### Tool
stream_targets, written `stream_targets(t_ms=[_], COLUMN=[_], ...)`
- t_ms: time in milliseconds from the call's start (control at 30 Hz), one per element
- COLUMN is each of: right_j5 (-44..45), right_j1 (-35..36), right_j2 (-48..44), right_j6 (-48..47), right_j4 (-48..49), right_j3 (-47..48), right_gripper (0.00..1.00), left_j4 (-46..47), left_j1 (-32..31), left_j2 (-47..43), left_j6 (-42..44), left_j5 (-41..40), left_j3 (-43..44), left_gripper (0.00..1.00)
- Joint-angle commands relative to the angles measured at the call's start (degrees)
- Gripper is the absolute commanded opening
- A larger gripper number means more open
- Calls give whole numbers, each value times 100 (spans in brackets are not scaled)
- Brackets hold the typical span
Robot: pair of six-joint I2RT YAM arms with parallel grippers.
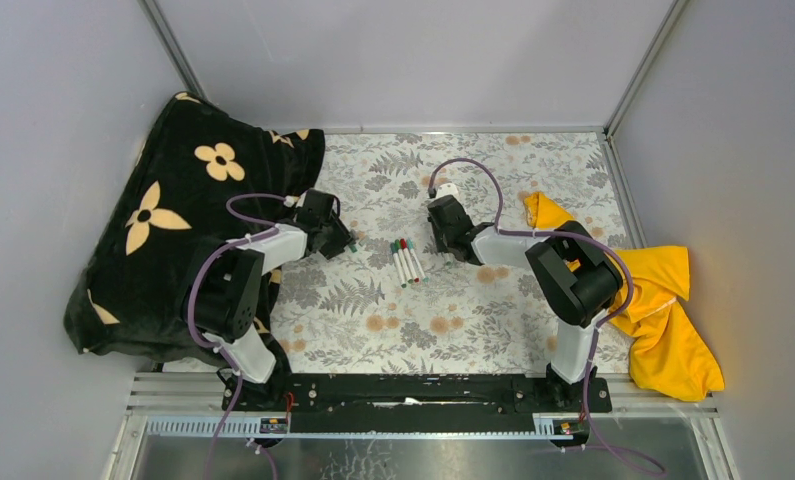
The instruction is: Open the pen caps
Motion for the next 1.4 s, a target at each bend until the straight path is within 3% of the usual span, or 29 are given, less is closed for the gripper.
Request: stream_targets(t_ms=[0, 400, 767, 1133, 1267, 1367], right_j5=[454, 593, 376, 437, 229, -40], right_j1=[-57, -88, -37, 240, 303, 314], right_j2=[237, 298, -431, -762, -918, -947], right_j6=[-218, -263, -429, -471, -425, -282], right_j4=[-314, -458, -875, -1089, -1241, -1335], right_j3=[-177, -50, 245, 406, 471, 456], right_gripper=[33, 33, 45, 48, 47, 39], left_j4=[21, -31, -36, -72, -80, -89], left_j1=[-27, -29, -45, -70, -69, -71], left_j2=[-193, -397, -588, -707, -721, -715], left_j6=[-61, -79, -127, -134, -136, -132], left_j5=[-223, -190, -124, -91, -99, -100], left_j3=[-76, -78, -71, -69, -60, -38], left_gripper=[45, 45, 45, 45, 45, 45])
